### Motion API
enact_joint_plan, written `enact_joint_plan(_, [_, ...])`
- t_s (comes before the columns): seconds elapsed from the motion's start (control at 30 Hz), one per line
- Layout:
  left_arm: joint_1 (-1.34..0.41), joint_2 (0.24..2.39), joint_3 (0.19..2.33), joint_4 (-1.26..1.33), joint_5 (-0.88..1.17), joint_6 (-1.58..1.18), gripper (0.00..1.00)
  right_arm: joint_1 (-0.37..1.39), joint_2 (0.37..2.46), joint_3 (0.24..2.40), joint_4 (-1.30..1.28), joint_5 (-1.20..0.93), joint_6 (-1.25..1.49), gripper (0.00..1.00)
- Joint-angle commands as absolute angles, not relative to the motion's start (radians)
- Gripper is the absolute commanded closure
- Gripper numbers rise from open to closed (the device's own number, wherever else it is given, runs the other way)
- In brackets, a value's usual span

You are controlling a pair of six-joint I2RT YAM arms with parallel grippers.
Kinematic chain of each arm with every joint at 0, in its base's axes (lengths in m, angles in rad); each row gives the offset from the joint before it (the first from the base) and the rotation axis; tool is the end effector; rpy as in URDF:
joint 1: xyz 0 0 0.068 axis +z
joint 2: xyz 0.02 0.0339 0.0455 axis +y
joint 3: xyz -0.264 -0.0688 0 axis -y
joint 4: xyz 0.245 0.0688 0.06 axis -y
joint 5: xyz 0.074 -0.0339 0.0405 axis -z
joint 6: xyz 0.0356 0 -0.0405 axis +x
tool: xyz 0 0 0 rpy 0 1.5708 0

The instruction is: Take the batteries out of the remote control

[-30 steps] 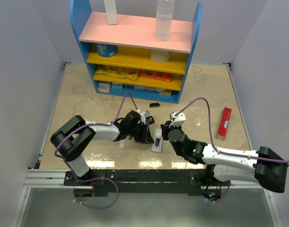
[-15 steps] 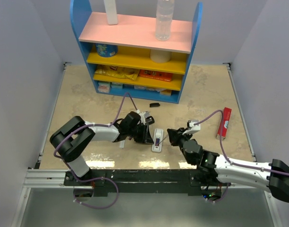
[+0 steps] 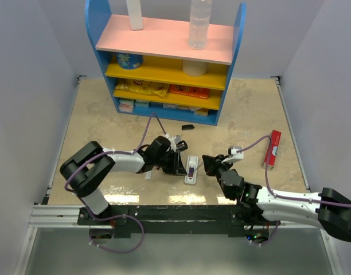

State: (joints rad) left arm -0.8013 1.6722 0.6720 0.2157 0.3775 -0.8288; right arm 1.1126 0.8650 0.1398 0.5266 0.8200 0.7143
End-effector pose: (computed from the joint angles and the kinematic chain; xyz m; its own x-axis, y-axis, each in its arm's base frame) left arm 0.2030 -0.2284 0.1267 -0.9581 0.0043 -0.2863 0.2115 0.6845 -0.6977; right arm 0.0978 0.1394 0.1774 -0.2591 0.4851 -0.8352 -0.1656 0.8296 0.5332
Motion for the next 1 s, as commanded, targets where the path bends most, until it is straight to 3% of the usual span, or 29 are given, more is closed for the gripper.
enact_joint_plan(0.0, [-0.811, 1.664, 0.657, 0.216, 0.353, -0.835, 0.71, 1.115, 0.873, 0.135, 0.592, 0.879, 0.726, 1.0])
enact_joint_plan(0.97, [-0.811, 1.516, 0.699, -0.032, 0.129, -0.775, 0.7, 1.115, 0.979, 0.296, 0.624, 0.868, 0.508, 1.0])
